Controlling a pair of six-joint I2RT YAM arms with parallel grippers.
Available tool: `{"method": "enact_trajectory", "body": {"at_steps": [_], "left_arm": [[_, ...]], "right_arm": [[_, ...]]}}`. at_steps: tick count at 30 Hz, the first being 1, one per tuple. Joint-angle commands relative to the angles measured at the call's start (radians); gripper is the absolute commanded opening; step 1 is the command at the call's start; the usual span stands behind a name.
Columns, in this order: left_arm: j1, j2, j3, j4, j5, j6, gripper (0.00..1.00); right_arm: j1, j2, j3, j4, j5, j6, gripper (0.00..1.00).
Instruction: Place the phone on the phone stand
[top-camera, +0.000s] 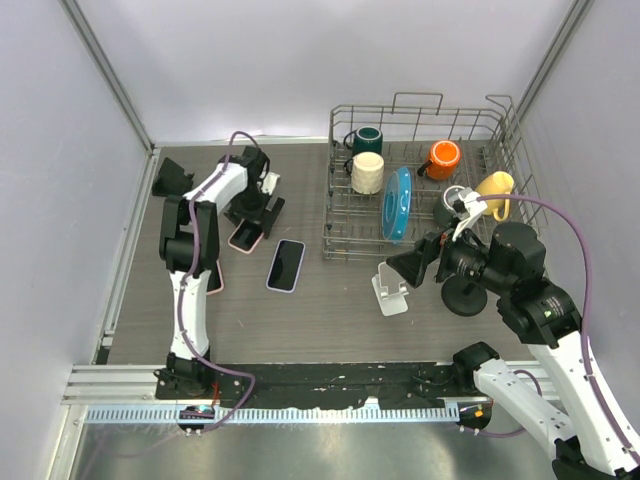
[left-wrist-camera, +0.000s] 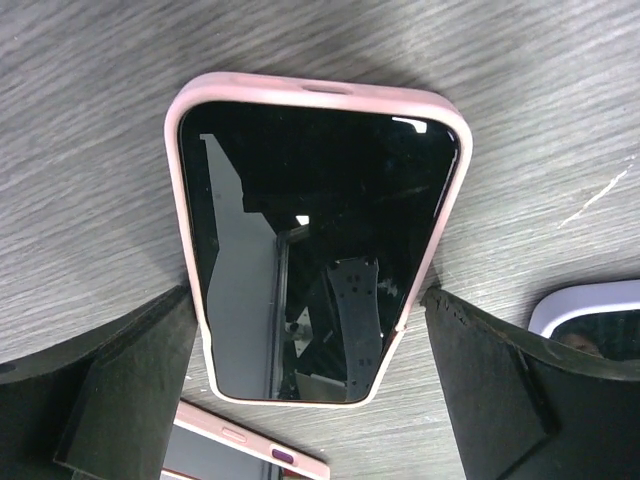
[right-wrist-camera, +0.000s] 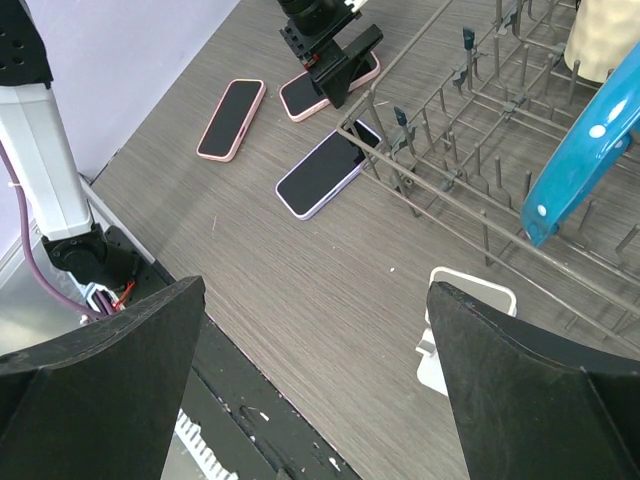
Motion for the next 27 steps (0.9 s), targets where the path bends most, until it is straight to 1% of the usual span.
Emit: {"method": "enact_trajectory", "body": {"at_steps": [1,3,4,5,6,7,8,9,10,12,14,18,19,20,21,22,23,24,25,26,27], "left_arm": [[0.004,0.08,0.068,-0.084,0.019,-0.002,0.95],[0.004,0.086,0.047,-0.087,0.008,-0.023,0.85],[0.004,0.08,0.036,-0.074,0.008,-0.035,0.68],[0.002,0.07,0.022,-0.063,0.008,-0.054,0.6],[0.004,0.033,-0.014,-0.049,0.008,-0.068,0.54],[0.004,0.005,-0.038,-0.017,0.006,-0.097,0.46],[0.004,-0.021,-0.061,0.0,0.008,-0.112,0.42],[0.002,-0.047,-0.105,0.017,0.008,-0.115,0.31],[0.004,-0.103,-0.128,0.041,0.008,-0.159,0.21],[0.004,-0.159,-0.183,0.064,-0.046,-0.193,0.04],[0.004,-0.234,-0.214,0.083,-0.09,-0.226,0.0],[0.004,-0.393,-0.305,0.132,-0.153,-0.286,0.0],[0.002,-0.439,-0.323,0.165,-0.158,-0.301,0.0],[0.002,-0.523,-0.366,0.182,-0.152,-0.324,0.0],[0.0,-0.582,-0.392,0.205,-0.136,-0.333,0.0],[0.0,-0.637,-0.426,0.274,-0.106,-0.335,0.0],[0.002,-0.767,-0.506,0.319,-0.063,-0.333,0.0],[0.0,-0.826,-0.551,0.369,-0.005,-0.335,0.0],[-0.001,-0.884,-0.593,0.455,0.052,-0.336,0.0],[-0.001,-0.948,-0.66,0.491,0.083,-0.332,0.0],[-0.001,-1.046,-0.688,0.52,0.17,-0.324,0.0]], "right_arm": [[0.003,0.003,0.04,0.021,0.016,0.017,0.99],[0.004,0.026,0.038,0.018,0.047,0.028,0.99],[0.004,0.046,0.043,0.008,0.057,0.041,0.99],[0.004,0.064,0.052,-0.016,0.07,0.044,0.99],[0.004,0.108,0.059,-0.031,0.096,0.052,0.99],[0.004,0.13,0.067,-0.045,0.108,0.055,0.99],[0.004,0.148,0.081,-0.07,0.123,0.067,0.99],[0.004,0.165,0.089,-0.076,0.143,0.071,0.99],[0.004,0.184,0.092,-0.077,0.149,0.075,0.99],[0.004,0.19,0.092,-0.067,0.157,0.083,0.99],[0.006,0.19,0.09,-0.045,0.16,0.097,0.99],[0.006,0.198,0.092,-0.013,0.159,0.12,0.99],[0.007,0.202,0.093,-0.01,0.191,0.124,0.99],[0.007,0.219,0.108,-0.019,0.217,0.132,0.99],[0.009,0.231,0.122,-0.031,0.244,0.14,0.99],[0.009,0.248,0.138,-0.047,0.27,0.141,0.99],[0.012,0.279,0.168,-0.068,0.295,0.143,0.99],[0.012,0.29,0.179,-0.07,0.295,0.141,0.99],[0.013,0.3,0.188,-0.067,0.289,0.144,0.99],[0.018,0.305,0.201,-0.047,0.268,0.15,0.99],[0.021,0.316,0.205,-0.033,0.252,0.156,0.99]]}}
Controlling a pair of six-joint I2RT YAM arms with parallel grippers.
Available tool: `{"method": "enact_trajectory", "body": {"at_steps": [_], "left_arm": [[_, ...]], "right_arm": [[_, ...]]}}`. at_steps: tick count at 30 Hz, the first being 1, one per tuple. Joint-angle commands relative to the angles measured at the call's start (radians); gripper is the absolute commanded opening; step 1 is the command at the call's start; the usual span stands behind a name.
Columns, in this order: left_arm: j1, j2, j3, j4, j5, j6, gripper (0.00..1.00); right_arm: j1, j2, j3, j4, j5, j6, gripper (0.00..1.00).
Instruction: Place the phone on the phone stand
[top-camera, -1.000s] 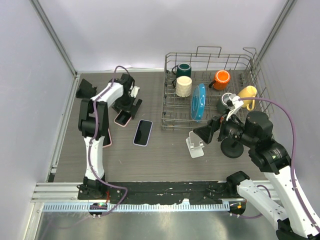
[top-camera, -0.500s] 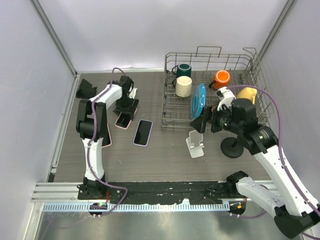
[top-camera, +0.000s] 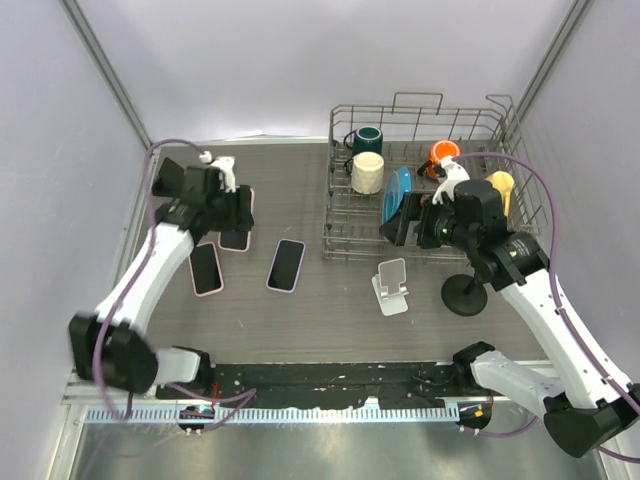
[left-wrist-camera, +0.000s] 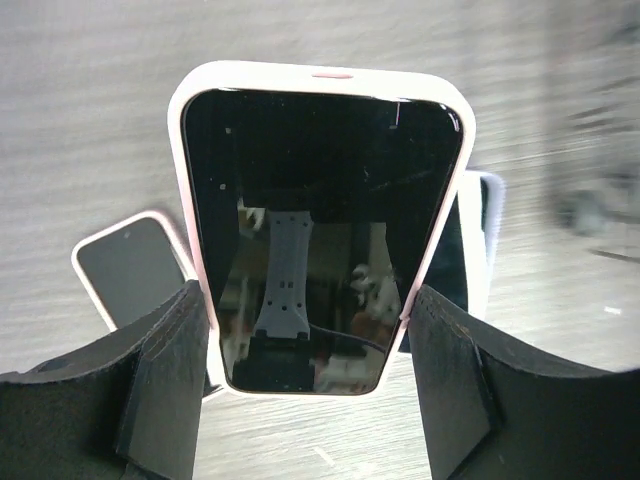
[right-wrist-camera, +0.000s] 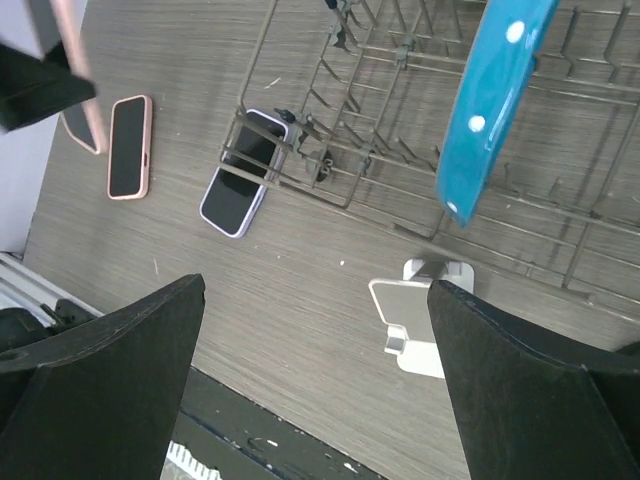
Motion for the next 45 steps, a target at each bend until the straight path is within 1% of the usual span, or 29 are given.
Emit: {"method": "enact_trajectory", "body": {"at_steps": [1,2,3,4,5,6,8,9,10,11,12,15,19,22,26,27,28,30,31,36,37,39,40,41,42,43,44,45], "left_arm": [[-0.008,-0.321,-0.142,0.3,0.263,-0.018,0.0],[-0.015,-0.364,-0.184,0.318,0.303,-0.013,0.0],[-0.026,-0.438,-0.2,0.332,0.387,-0.005,0.0],[-0.04,-0.469,-0.212,0.351,0.412,0.004,0.0],[-0.085,-0.492,-0.227,0.355,0.432,0.008,0.0],[-0.107,-0.533,-0.234,0.355,0.434,0.016,0.0],[-0.179,-0.558,-0.234,0.343,0.405,0.03,0.0],[-0.202,-0.564,-0.229,0.319,0.396,0.037,0.0],[-0.221,-0.567,-0.223,0.302,0.371,0.056,0.0],[-0.237,-0.569,-0.209,0.288,0.361,0.065,0.0],[-0.279,-0.567,-0.203,0.261,0.338,0.073,0.0],[-0.331,-0.552,-0.18,0.212,0.278,0.103,0.0],[-0.376,-0.535,-0.166,0.167,0.213,0.142,0.0],[-0.403,-0.54,-0.163,0.139,0.176,0.165,0.0],[-0.437,-0.538,-0.149,0.102,0.132,0.18,0.0],[-0.443,-0.535,-0.145,0.087,0.118,0.211,0.0],[-0.452,-0.531,-0.14,0.081,0.114,0.215,0.0],[-0.471,-0.526,-0.137,0.067,0.106,0.226,0.0],[-0.477,-0.523,-0.131,0.063,0.091,0.235,0.0],[-0.505,-0.508,-0.108,0.018,0.078,0.258,0.0],[-0.506,-0.509,-0.102,0.015,0.075,0.26,0.0],[-0.508,-0.517,-0.097,0.024,0.054,0.234,0.0],[-0.508,-0.521,-0.091,0.035,0.026,0.211,0.03],[-0.508,-0.546,-0.088,0.071,0.009,0.147,0.38],[-0.508,-0.561,-0.09,0.105,0.005,0.113,0.55],[-0.508,-0.582,-0.103,0.142,0.0,0.066,0.71],[-0.506,-0.616,-0.113,0.226,-0.059,-0.047,0.9],[-0.506,-0.632,-0.122,0.257,-0.101,-0.129,0.95]], "right_arm": [[0.019,0.03,0.076,0.059,0.0,0.045,0.99],[0.025,0.04,0.099,0.088,-0.034,0.056,0.99],[0.039,0.067,0.111,0.105,-0.055,0.065,0.98],[0.046,0.081,0.124,0.125,-0.084,0.095,0.98],[0.062,0.098,0.139,0.172,-0.107,0.111,0.97],[0.094,0.133,0.147,0.195,-0.146,0.125,0.96],[0.144,0.171,0.173,0.255,-0.161,0.159,0.95],[0.195,0.188,0.184,0.269,-0.16,0.169,0.95],[0.215,0.222,0.194,0.28,-0.157,0.175,0.95],[0.232,0.237,0.217,0.294,-0.154,0.188,0.95],[0.249,0.256,0.231,0.298,-0.151,0.192,0.94],[0.275,0.323,0.279,0.307,-0.174,0.224,0.94],[0.287,0.391,0.34,0.283,-0.203,0.235,0.91],[0.31,0.454,0.392,0.216,-0.195,0.206,0.89],[0.346,0.526,0.424,0.177,-0.227,0.176,0.82],[0.356,0.547,0.429,0.176,-0.236,0.168,0.8],[0.361,0.563,0.434,0.171,-0.243,0.154,0.74],[0.369,0.599,0.451,0.168,-0.284,0.146,0.66],[0.372,0.612,0.46,0.165,-0.302,0.14,0.6],[0.384,0.655,0.463,0.176,-0.408,0.099,0.54],[0.386,0.658,0.457,0.191,-0.425,0.093,0.37],[0.384,0.647,0.449,0.218,-0.442,0.09,0.01],[0.384,0.627,0.41,0.282,-0.393,0.103,0.01],[0.384,0.556,0.362,0.353,-0.358,0.123,0.01],[0.384,0.499,0.299,0.446,-0.321,0.199,0.01],[0.382,0.447,0.167,0.651,-0.253,0.233,0.01],[0.384,0.352,0.105,0.748,-0.214,0.27,0.01],[0.384,0.315,0.052,0.825,-0.179,0.321,0.01]]}}
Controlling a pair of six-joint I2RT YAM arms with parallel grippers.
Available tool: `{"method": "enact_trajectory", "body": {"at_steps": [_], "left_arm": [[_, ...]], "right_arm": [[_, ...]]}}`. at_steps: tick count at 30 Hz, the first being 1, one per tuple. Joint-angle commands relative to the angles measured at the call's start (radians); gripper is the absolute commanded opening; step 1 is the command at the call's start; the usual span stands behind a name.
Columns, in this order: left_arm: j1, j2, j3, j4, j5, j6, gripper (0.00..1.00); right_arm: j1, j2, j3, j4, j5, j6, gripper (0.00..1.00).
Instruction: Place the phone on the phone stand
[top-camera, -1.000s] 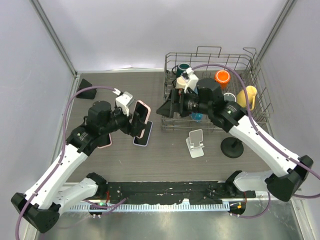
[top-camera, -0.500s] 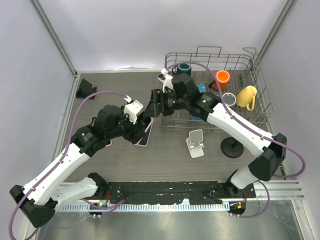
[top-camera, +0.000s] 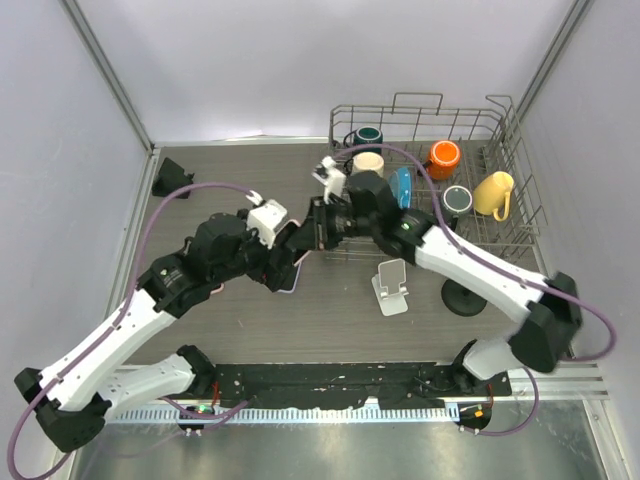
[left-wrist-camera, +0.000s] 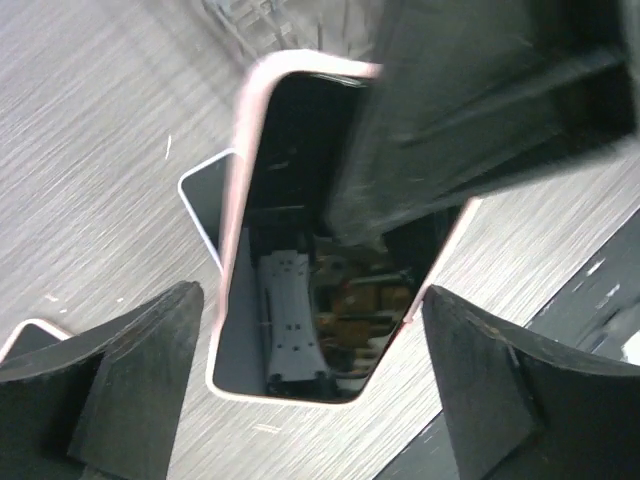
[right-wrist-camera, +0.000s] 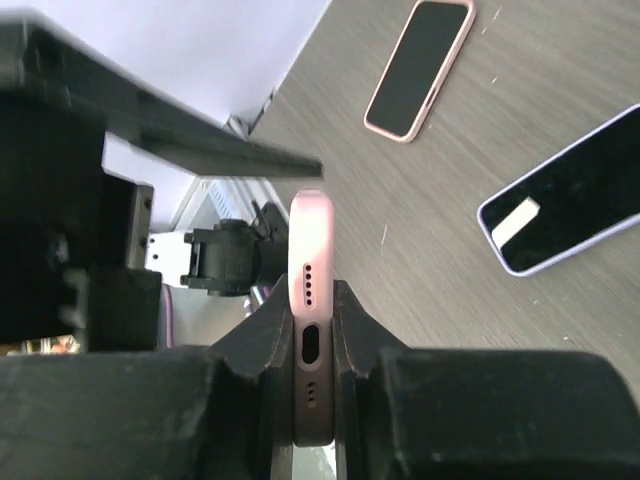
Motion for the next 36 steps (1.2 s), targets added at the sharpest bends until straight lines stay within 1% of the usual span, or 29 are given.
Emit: {"method": "enact_trajectory", "body": {"at_steps": [1,2,3,4,5,6,8,9,10,11,12,13,14,15,16,17,18,19,20,21,23,24,25,27,28,32,35,36], "left_arm": [[0.006,-0.127,0.029,0.288,-0.185,-0.398,0.98],[0.006,-0.147,0.024,0.311,-0.237,-0.481,1.0],[0.007,-0.155,0.009,0.3,-0.329,-0.718,1.0],[0.007,-0.157,0.001,0.29,-0.351,-0.818,1.0],[0.007,-0.155,-0.003,0.28,-0.347,-0.904,1.0],[0.007,-0.151,-0.006,0.288,-0.297,-0.979,1.0],[0.007,-0.138,-0.006,0.315,-0.243,-1.055,1.0],[0.007,-0.128,-0.016,0.323,-0.206,-1.145,1.0],[0.009,-0.129,-0.026,0.335,-0.192,-1.19,1.0],[0.007,-0.129,-0.043,0.389,-0.178,-1.23,1.0],[0.007,-0.14,-0.093,0.429,-0.168,-1.273,1.0],[0.007,-0.147,-0.121,0.472,-0.152,-1.347,1.0],[0.007,-0.154,-0.15,0.568,-0.146,-1.395,1.0],[0.007,-0.158,-0.22,0.631,-0.138,-1.434,1.0],[0.007,-0.155,-0.259,0.698,-0.108,-1.499,1.0],[0.007,-0.149,-0.301,0.892,-0.094,-1.514,0.99],[0.007,-0.138,-0.359,0.979,-0.077,-1.523,0.95],[0.007,-0.105,-0.379,1.115,-0.063,-1.528,0.88],[0.007,-0.088,-0.391,1.163,-0.036,-1.517,0.84],[0.007,-0.071,-0.408,1.199,-0.026,-1.506,0.82],[0.007,-0.039,-0.433,1.329,-0.011,-1.463,0.76],[0.007,-0.034,-0.465,1.374,-0.014,-1.457,0.75],[0.007,-0.031,-0.485,1.468,-0.019,-1.452,0.72],[0.007,-0.034,-0.535,1.562,-0.038,-1.416,0.7],[0.007,-0.04,-0.548,1.62,-0.045,-1.397,0.68],[0.007,-0.087,-0.579,1.655,-0.058,-1.318,0.59],[0.007,-0.101,-0.586,1.679,-0.06,-1.285,0.57],[0.009,-0.1,-0.585,1.708,-0.046,-1.273,0.54]], "right_arm": [[0.003,-0.284,-0.266,0.539,0.187,0.138,0.01],[0.003,-0.353,-0.303,0.588,0.254,0.149,0.01],[0.003,-0.383,-0.341,0.639,0.29,0.161,0.01],[0.003,-0.418,-0.414,0.737,0.319,0.161,0.01],[0.003,-0.443,-0.438,0.762,0.383,0.157,0.01],[0.005,-0.478,-0.452,0.773,0.404,0.146,0.01],[0.003,-0.509,-0.486,0.799,0.454,0.096,0.01],[0.005,-0.541,-0.51,0.834,0.463,0.08,0.01],[0.003,-0.555,-0.56,0.915,0.473,0.054,0.01],[0.005,-0.568,-0.579,0.944,0.48,0.043,0.01],[0.003,-0.578,-0.596,0.969,0.493,0.036,0.01],[0.003,-0.591,-0.624,1.015,0.526,0.032,0.01],[0.005,-0.598,-0.636,1.033,0.534,0.032,0.01],[0.003,-0.602,-0.645,1.052,0.542,0.034,0.01],[0.003,-0.605,-0.665,1.099,0.54,0.04,0.01],[0.003,-0.604,-0.671,1.115,0.539,0.058,0.01],[0.005,-0.598,-0.67,1.115,0.545,0.074,0.01],[0.003,-0.593,-0.668,1.115,0.551,0.089,0.01],[0.003,-0.589,-0.671,1.121,0.551,0.132,0.01],[0.003,-0.588,-0.682,1.147,0.553,0.153,0.01],[0.003,-0.585,-0.693,1.172,0.553,0.196,0.01],[0.003,-0.587,-0.7,1.172,0.557,0.235,0.01],[0.003,-0.59,-0.705,1.172,0.565,0.252,0.01],[0.003,-0.601,-0.722,1.173,0.571,0.294,0.01],[0.003,-0.604,-0.727,1.175,0.577,0.307,0.01],[0.003,-0.615,-0.746,1.185,0.592,0.368,0.01],[0.003,-0.618,-0.756,1.189,0.618,0.41,0.01],[0.005,-0.61,-0.75,1.187,0.62,0.423,0.01]]}}
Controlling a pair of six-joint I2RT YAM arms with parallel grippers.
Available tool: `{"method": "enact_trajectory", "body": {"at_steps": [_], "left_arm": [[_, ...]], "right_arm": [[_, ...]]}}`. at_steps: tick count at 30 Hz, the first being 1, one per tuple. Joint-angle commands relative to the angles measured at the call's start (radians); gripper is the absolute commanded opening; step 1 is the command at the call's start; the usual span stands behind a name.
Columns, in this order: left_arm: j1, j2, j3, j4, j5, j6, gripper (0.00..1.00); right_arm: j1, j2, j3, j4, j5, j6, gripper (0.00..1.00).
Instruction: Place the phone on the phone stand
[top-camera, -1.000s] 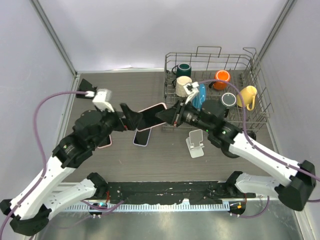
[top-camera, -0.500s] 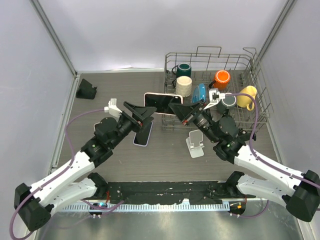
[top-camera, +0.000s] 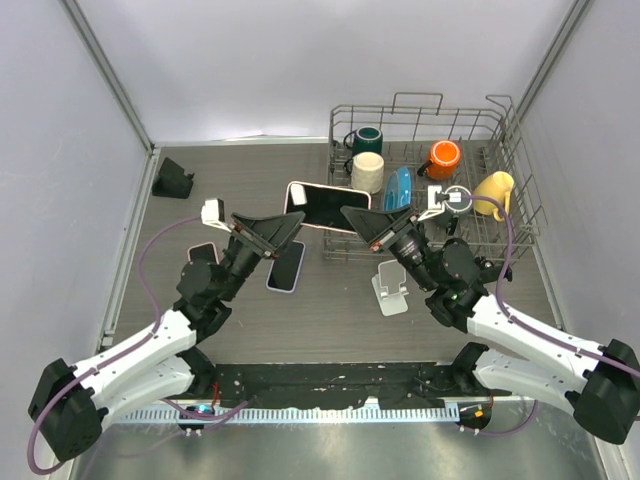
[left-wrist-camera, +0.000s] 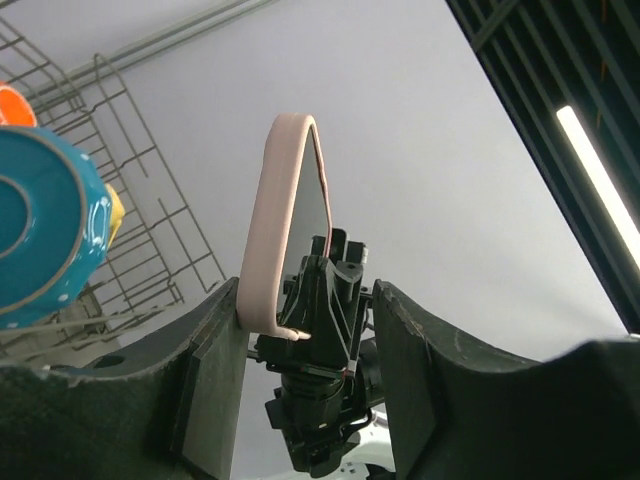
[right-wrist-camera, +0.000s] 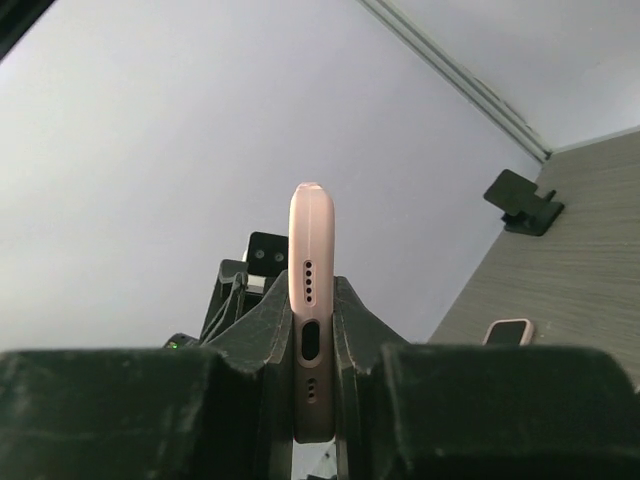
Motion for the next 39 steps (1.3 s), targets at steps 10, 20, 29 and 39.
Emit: {"method": "enact_trajectory", "body": {"at_steps": [10,20,29,39], "left_arm": [[-0.001,-0.043,-0.005,0.284,-0.006,0.176,0.4],[-0.001,0.001,0.019,0.329,-0.039,0.198,0.34],[-0.001,-0.02,0.039,0.252,-0.108,0.202,0.37],[-0.001,-0.019,0.068,0.215,-0.102,0.202,0.12]], "right_arm": [[0.004,-0.001,0.051,0.121,0.076,0.24,0.01],[0.009,0.016,0.051,0.147,0.079,0.242,0.01],[0.027,0.02,0.05,0.149,0.087,0.165,0.01],[0.032,0.035,0.067,0.133,0.067,0.142,0.01]]}}
